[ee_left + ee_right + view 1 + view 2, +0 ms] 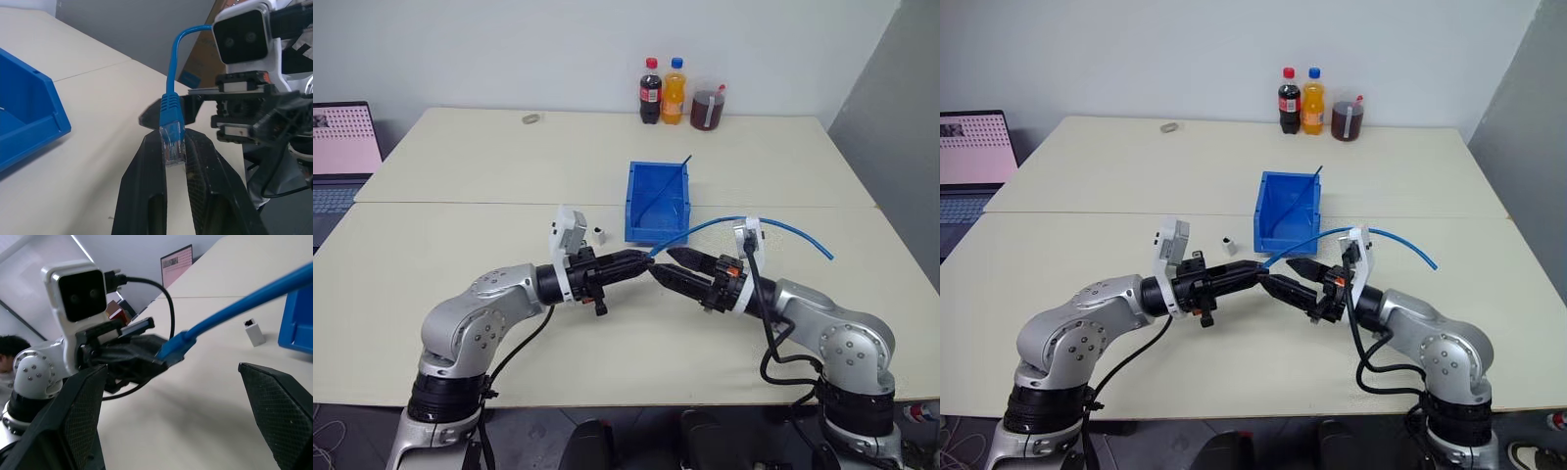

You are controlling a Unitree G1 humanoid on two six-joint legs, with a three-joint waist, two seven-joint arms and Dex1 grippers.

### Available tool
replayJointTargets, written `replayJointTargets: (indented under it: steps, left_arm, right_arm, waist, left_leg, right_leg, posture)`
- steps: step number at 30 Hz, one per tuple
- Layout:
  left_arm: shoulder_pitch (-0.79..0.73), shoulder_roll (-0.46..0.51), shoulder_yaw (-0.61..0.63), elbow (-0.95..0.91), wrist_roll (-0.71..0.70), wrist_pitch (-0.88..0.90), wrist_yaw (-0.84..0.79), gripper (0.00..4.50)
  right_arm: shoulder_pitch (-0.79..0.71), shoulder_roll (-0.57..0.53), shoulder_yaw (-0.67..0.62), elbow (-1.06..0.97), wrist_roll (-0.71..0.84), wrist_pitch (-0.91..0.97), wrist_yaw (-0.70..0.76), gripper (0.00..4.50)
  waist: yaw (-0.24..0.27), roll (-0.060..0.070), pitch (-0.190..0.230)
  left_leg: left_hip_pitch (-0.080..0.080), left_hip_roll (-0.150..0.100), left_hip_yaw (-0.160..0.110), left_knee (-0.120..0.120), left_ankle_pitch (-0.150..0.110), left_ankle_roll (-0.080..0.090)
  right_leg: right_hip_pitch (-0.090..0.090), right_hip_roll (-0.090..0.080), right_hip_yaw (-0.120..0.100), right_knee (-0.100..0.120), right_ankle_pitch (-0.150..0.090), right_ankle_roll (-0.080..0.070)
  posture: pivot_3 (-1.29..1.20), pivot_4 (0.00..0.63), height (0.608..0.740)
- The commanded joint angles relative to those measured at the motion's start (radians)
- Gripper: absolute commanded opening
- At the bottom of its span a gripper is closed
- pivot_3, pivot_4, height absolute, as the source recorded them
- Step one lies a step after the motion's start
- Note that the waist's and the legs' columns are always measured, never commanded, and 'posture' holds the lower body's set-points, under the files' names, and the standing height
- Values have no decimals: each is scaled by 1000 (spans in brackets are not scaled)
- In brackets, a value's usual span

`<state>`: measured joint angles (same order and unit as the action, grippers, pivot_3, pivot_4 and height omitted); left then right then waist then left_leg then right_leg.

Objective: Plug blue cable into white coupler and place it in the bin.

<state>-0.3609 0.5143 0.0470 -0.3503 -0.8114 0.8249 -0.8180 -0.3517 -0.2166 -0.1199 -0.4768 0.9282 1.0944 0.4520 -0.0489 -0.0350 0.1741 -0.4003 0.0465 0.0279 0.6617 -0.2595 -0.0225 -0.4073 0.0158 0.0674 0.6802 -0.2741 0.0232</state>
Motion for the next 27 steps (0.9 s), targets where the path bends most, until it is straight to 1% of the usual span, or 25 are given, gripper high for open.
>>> replayJointTargets:
  steps: [1, 3, 6, 12, 15, 19, 23, 27]
  left_arm:
    - [2, 7, 12, -51, -31, 8, 7, 240]
    - [4, 10, 11, -56, -34, 9, 10, 240]
    - [7, 11, 11, -62, -37, 12, 15, 240]
    - [10, 13, 9, -66, -34, 12, 21, 240]
    - [10, 12, 8, -66, -35, 12, 21, 240]
    - [13, 16, 2, -60, -29, 7, 11, 240]
    - [9, 17, -5, -50, -11, -10, 4, 240]
    - [4, 13, -17, -45, 11, -31, 0, 240]
  right_arm:
    - [-36, 6, 8, 2, 37, -29, 0, 4500]
    - [-45, 9, 11, 13, 40, -33, 0, 4500]
    - [-52, 13, 13, 22, 51, -39, 0, 4054]
    - [-56, 7, 21, 21, 89, -35, 2, 2812]
    - [-55, 5, 24, 17, 103, -35, -3, 1984]
    - [-52, -1, 26, 12, 128, -28, -6, 1050]
    - [-49, -13, 33, 5, 147, -22, -1, 223]
    - [-47, -25, 38, 3, 167, -22, 0, 138]
  waist:
    - [-1, 0, 0]
    - [-1, 0, 0]
    - [-2, 0, 0]
    - [-2, 0, 0]
    - [-2, 0, 0]
    - [-2, 0, 0]
    - [-2, 0, 0]
    - [-2, 0, 0]
  left_leg:
    - [0, 0, 0, 0, 0, 0]
    - [0, 0, 0, 0, 0, 0]
    - [0, 0, 0, 0, 0, 0]
    - [0, 0, 0, 0, 0, 0]
    - [0, 0, 0, 0, 0, 0]
    - [0, 0, 0, 0, 0, 0]
    - [0, 0, 0, 0, 0, 0]
    - [0, 0, 0, 0, 0, 0]
  right_leg:
    - [0, 0, 0, 0, 0, 0]
    - [0, 0, 0, 0, 0, 0]
    - [0, 0, 0, 0, 0, 0]
    - [0, 0, 0, 0, 0, 0]
    - [0, 0, 0, 0, 0, 0]
    - [0, 0, 0, 0, 0, 0]
    - [0, 0, 0, 0, 0, 0]
    - [-1, 0, 0, 0, 0, 0]
  posture:
    - [0, 150, 740]
    - [0, 150, 740]
    - [0, 150, 740]
    - [0, 150, 740]
    - [0, 150, 740]
    - [0, 150, 740]
    - [0, 150, 740]
    - [0, 150, 740]
